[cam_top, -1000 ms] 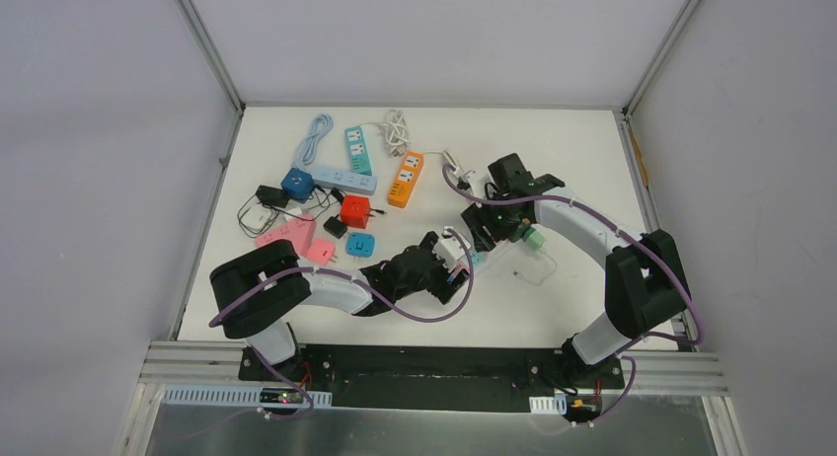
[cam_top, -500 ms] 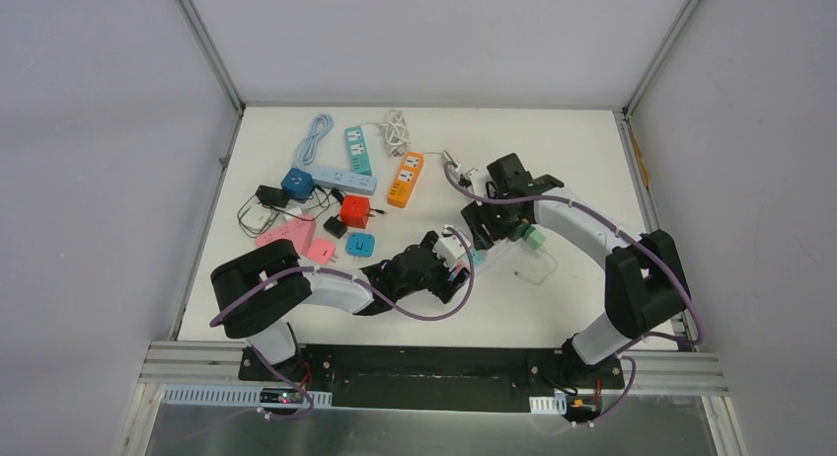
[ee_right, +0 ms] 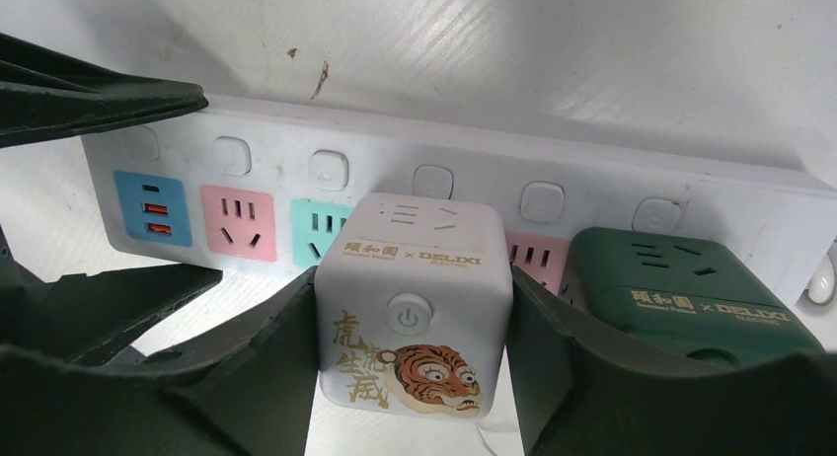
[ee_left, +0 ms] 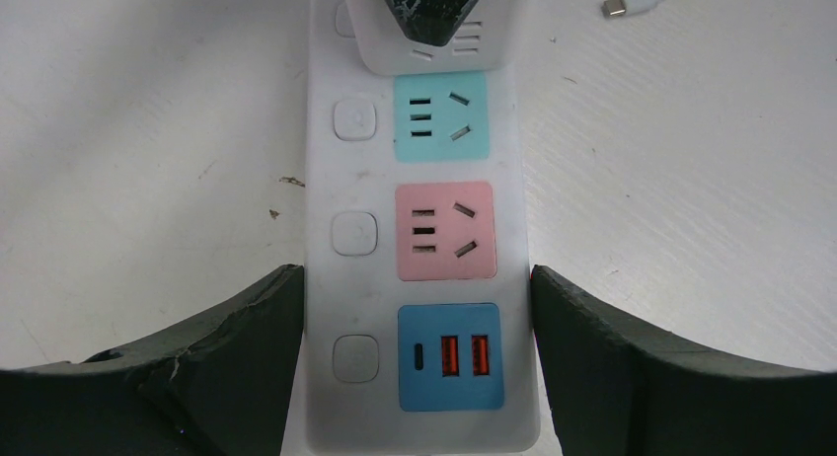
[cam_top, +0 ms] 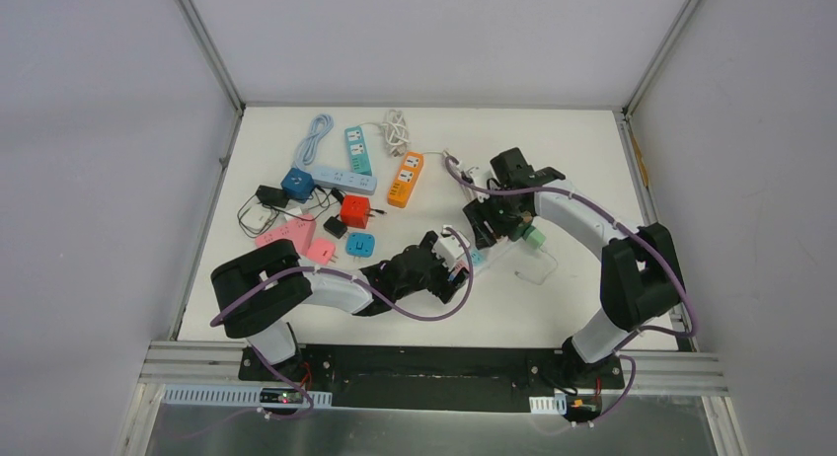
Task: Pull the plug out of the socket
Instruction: Remove the plug from the socket.
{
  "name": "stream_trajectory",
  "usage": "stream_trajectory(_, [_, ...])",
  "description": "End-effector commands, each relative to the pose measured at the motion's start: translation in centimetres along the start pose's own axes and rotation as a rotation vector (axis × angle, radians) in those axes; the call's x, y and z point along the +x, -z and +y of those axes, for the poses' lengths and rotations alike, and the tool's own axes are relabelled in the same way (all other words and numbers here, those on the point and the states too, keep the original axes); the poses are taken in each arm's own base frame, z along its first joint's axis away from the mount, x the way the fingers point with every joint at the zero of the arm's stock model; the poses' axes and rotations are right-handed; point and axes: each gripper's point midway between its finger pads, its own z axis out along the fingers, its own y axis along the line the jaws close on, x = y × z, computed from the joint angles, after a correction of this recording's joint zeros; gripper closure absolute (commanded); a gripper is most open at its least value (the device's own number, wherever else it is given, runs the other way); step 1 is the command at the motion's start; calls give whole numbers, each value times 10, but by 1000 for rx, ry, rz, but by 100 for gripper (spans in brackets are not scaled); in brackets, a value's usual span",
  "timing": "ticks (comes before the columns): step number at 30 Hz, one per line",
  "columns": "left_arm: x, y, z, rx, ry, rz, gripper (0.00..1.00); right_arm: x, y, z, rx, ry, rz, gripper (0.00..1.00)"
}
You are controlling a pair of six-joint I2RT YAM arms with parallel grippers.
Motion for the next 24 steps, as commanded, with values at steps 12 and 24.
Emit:
stream_trajectory(12, [19, -3, -14, 48, 70, 41, 100, 5, -18, 21, 112, 61, 35, 100])
stream_trajectory(24, [23, 1, -12, 50, 54, 39, 100, 13, -1, 37, -178, -52, 52, 100])
